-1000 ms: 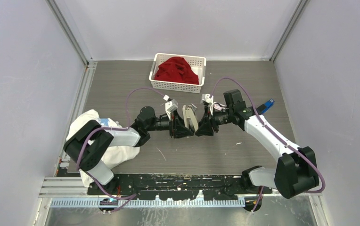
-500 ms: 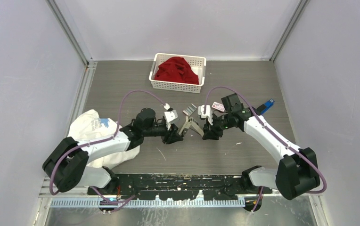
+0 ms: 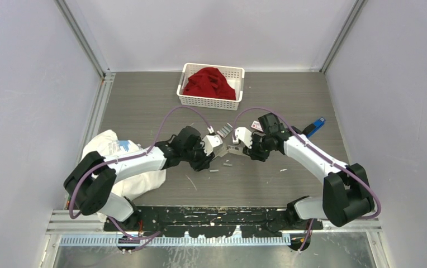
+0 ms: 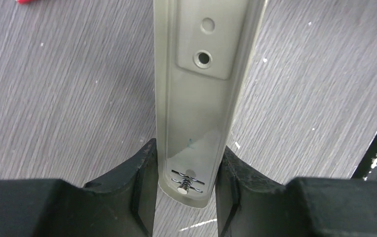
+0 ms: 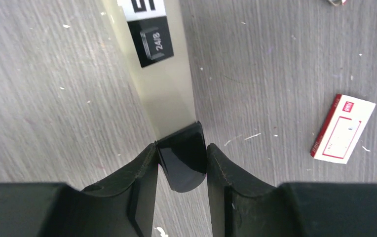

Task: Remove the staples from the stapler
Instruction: Unload the staple at the center of the board.

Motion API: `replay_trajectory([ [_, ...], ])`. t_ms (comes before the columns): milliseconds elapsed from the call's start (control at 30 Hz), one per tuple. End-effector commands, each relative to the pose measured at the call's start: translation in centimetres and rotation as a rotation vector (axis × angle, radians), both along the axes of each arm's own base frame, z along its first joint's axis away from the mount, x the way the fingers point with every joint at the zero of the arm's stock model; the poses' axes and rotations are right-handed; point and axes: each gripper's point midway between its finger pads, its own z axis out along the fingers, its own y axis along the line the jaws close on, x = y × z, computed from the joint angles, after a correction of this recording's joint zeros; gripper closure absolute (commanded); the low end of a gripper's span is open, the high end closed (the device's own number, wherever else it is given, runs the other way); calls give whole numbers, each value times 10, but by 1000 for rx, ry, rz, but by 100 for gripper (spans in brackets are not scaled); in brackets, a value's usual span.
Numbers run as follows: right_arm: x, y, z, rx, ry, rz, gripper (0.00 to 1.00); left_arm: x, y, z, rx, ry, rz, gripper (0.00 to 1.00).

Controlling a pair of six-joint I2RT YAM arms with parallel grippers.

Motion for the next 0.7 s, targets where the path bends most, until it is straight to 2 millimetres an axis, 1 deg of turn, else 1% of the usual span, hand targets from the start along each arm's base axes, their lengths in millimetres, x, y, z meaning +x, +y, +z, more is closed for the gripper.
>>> replay_trajectory([
  [0,54,-35,19,-134,-229,-157,99,-9,18,0,102,74,74,100],
  [67,52,-32,21,-114,-232,-157,99,-12,15,3,124,76,67,100],
  [200,39,-15,25,-23,-178,-108,99,-13,12,7,123,81,83,100],
  [267,27,0,30,55,-130,-67,99,-13,8,15,90,82,99,100],
  [333,10,23,43,184,-63,3,99,-15,-1,29,15,89,107,100],
  [367,2,33,51,244,-31,38,99,-17,-10,44,-66,83,97,100],
  [433,-18,51,68,357,38,111,99,-28,-23,64,-196,105,67,100],
  [467,-28,60,79,419,69,148,99,-29,-33,81,-297,90,54,100],
  [500,-38,68,90,479,98,190,99,-34,-39,92,-374,96,39,100],
  [533,-46,73,100,530,124,219,99,-40,-44,109,-461,92,12,100],
  [567,-55,79,109,582,151,253,99,-43,-49,121,-535,87,0,100],
  [667,-79,88,133,704,219,345,99,-57,-60,150,-704,100,-55,100],
])
